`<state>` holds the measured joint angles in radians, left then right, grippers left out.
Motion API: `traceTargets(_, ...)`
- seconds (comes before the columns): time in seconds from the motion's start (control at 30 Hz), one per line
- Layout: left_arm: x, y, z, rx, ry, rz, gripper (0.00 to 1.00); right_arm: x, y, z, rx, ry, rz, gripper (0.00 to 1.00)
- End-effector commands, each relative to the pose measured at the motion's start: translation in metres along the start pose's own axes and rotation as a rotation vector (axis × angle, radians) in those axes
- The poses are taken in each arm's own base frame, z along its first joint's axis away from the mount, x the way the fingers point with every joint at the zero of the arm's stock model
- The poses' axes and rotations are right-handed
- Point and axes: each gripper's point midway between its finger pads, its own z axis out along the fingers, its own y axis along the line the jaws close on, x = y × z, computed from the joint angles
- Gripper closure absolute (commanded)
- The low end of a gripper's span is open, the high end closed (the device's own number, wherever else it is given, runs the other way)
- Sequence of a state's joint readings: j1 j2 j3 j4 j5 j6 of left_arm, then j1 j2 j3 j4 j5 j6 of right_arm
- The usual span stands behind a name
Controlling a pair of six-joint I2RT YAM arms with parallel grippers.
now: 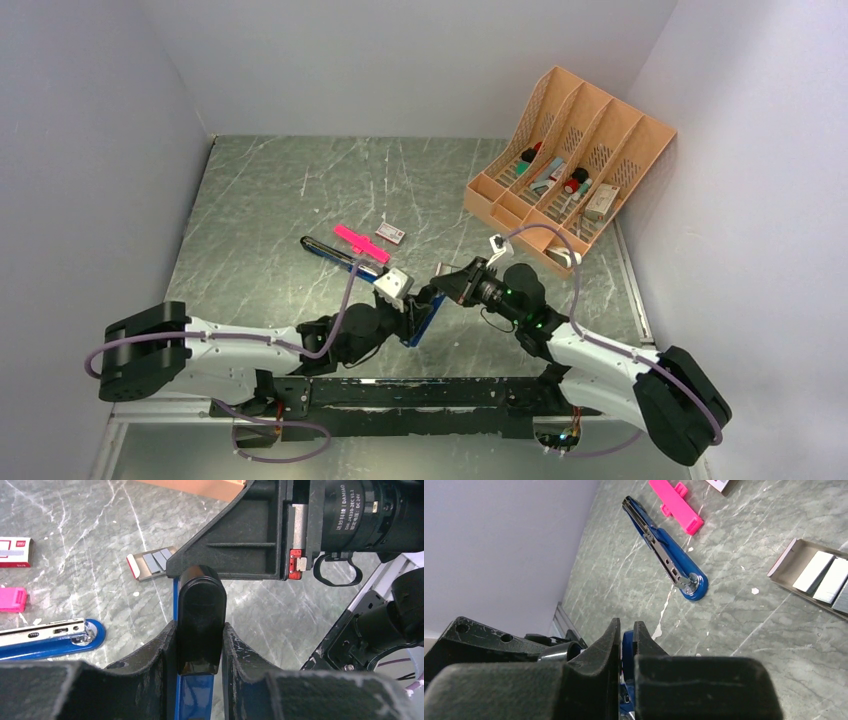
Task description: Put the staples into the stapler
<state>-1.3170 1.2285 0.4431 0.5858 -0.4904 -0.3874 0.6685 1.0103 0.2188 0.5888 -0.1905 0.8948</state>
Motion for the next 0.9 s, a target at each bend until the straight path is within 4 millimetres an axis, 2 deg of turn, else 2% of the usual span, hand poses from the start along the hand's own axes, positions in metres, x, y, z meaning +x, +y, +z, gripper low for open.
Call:
traceTargets(0.0, -0.076, -0.024, -0.013, 0.108, -0.267, -0.124, 0.93, -0.003, -0.028, -0.005, 0.142, -0.032, -0.01, 1.0)
traceTargets(0.2, -0.081, -0.006, -0.049, 0.145, -0.339, -0.073, 0.93, -0.025, -0.058, -0.018, 0.251, -0.105, 0.005, 1.0)
traceTargets(0.3, -0.077, 0.008, -0.063, 0.13, -0.356, -0.072, 0.93, -0.031, -0.068, -0.022, 0.27, -0.117, 0.013, 1.0)
traceTargets(0.43, -0.064, 0.023, -0.078, 0.129, -0.366, -0.069, 0.93, -0.05, -0.086, -0.032, 0.306, -0.174, 0.047, 1.0)
traceTargets(0.47, -0.06, 0.024, -0.08, 0.133, -0.361, -0.064, 0.93, -0.054, -0.088, -0.033, 0.306, -0.185, 0.056, 1.0)
traceTargets(0.53, -0.049, 0.029, -0.082, 0.126, -0.334, -0.061, 0.83, -0.061, -0.09, -0.037, 0.301, -0.204, 0.074, 1.0)
traceTargets(0.6, -0.035, 0.034, -0.081, 0.115, -0.289, -0.048, 0.77, -0.065, -0.093, -0.039, 0.3, -0.212, 0.089, 1.0)
traceTargets(0.87, 0.013, 0.049, -0.075, 0.084, -0.202, -0.043, 0.7, -0.062, -0.102, -0.04, 0.302, -0.219, 0.111, 1.0)
